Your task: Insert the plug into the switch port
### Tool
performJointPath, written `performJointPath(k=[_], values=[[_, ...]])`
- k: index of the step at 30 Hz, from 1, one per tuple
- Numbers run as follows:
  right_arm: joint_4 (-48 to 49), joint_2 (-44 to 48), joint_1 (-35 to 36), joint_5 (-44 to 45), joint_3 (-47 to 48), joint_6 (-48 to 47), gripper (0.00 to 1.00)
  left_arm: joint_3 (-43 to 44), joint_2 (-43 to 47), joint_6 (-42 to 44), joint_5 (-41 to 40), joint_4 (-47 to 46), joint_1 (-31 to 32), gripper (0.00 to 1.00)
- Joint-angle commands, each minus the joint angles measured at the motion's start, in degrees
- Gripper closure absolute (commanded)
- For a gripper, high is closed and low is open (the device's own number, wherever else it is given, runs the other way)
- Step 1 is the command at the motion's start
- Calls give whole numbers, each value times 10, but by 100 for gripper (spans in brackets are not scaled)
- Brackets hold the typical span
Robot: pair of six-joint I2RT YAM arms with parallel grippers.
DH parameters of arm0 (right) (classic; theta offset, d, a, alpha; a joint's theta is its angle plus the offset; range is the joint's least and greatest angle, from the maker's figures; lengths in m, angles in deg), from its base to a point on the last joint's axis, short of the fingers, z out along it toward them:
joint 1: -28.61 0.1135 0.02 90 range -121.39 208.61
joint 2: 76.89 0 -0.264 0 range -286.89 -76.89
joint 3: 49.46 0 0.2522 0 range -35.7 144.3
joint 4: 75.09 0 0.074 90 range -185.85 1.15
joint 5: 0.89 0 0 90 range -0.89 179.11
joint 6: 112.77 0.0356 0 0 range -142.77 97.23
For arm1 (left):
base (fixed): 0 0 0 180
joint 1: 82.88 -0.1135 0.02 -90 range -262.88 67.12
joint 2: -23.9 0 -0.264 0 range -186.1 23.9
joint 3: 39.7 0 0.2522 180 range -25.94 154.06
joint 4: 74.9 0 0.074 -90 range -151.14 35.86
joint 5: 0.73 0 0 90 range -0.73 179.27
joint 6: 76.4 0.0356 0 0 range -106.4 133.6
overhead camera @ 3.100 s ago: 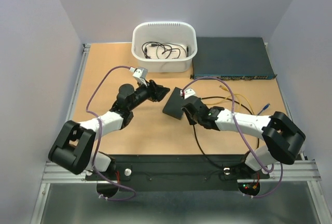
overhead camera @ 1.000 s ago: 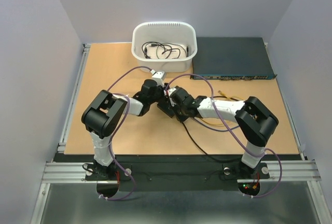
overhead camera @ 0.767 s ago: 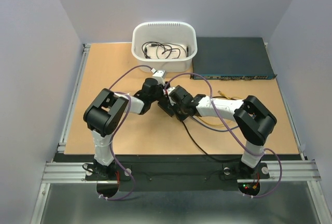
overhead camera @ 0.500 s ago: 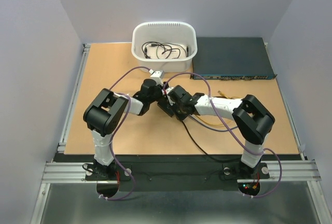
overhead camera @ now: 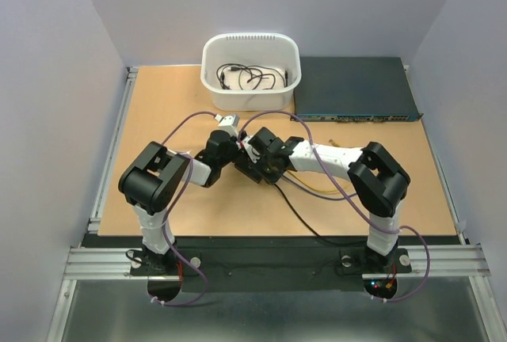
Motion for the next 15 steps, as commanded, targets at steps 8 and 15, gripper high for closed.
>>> performJointPath(k=[8, 15], values=[[111, -50, -6, 4, 103, -79, 99, -68, 38, -28, 50, 83, 66, 46], [111, -53, -5, -19, 103, -127, 100, -69, 38, -34, 41, 79, 85, 46]])
